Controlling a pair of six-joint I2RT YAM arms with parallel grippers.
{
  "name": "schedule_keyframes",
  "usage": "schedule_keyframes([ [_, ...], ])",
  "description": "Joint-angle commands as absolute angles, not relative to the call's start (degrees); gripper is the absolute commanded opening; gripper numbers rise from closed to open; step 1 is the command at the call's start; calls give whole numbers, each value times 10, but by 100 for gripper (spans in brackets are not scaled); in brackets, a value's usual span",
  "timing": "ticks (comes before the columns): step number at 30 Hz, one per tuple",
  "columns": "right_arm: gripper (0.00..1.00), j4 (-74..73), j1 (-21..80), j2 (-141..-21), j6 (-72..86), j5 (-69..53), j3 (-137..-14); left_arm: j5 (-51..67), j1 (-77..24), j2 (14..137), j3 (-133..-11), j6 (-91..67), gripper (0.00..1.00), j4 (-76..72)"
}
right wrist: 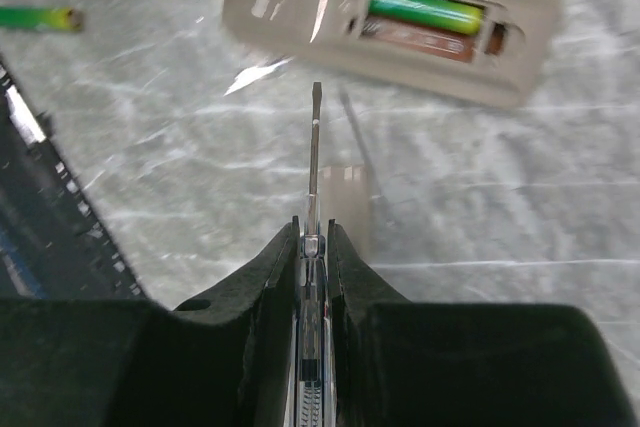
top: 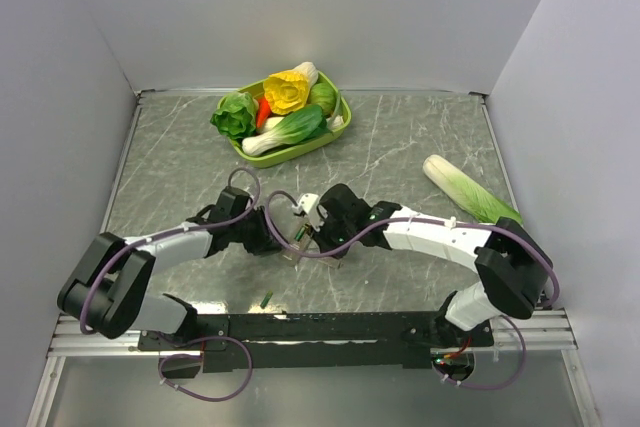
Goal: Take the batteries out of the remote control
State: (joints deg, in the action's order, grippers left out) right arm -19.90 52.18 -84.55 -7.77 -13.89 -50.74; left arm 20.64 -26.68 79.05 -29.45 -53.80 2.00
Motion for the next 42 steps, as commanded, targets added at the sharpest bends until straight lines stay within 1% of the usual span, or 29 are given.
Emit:
schedule_keyframes([
  [1,0,-196,507,-850,-94,-110,-544,249,-292,770,-282,-578,36,-46],
  [6,0,-218,492,-830,-105,-98,-565,250,-294,780,-281,-577,37,-54],
  [10,0,-251,490,-841,-116,-91,-604,215,-273,774,-315,-561,37,-13],
  [13,0,-269,490,-857,-125,-80,-621,188,-250,786,-339,-541,40,-3],
  [16,0,-293,490,-872,-139,-71,-644,201,-232,809,-351,-535,39,-17],
  [19,0,-307,492,-887,-155,-70,-664,249,-217,837,-350,-542,38,-58],
  [21,0,-320,494,-897,-156,-63,-675,259,-211,857,-354,-541,33,-64],
  [22,0,-323,496,-900,-157,-63,-677,258,-211,861,-355,-540,29,-64],
  [24,0,-330,501,-905,-163,-61,-682,254,-210,872,-356,-532,23,-66],
  [25,0,-330,504,-906,-167,-56,-682,257,-210,874,-357,-530,18,-68],
  [31,0,-331,523,-914,-200,-40,-680,287,-210,898,-355,-527,2,-101],
  [37,0,-341,537,-930,-200,-33,-693,291,-210,918,-351,-529,1,-119],
  [42,0,-347,551,-947,-205,-23,-708,319,-211,932,-331,-545,2,-158],
])
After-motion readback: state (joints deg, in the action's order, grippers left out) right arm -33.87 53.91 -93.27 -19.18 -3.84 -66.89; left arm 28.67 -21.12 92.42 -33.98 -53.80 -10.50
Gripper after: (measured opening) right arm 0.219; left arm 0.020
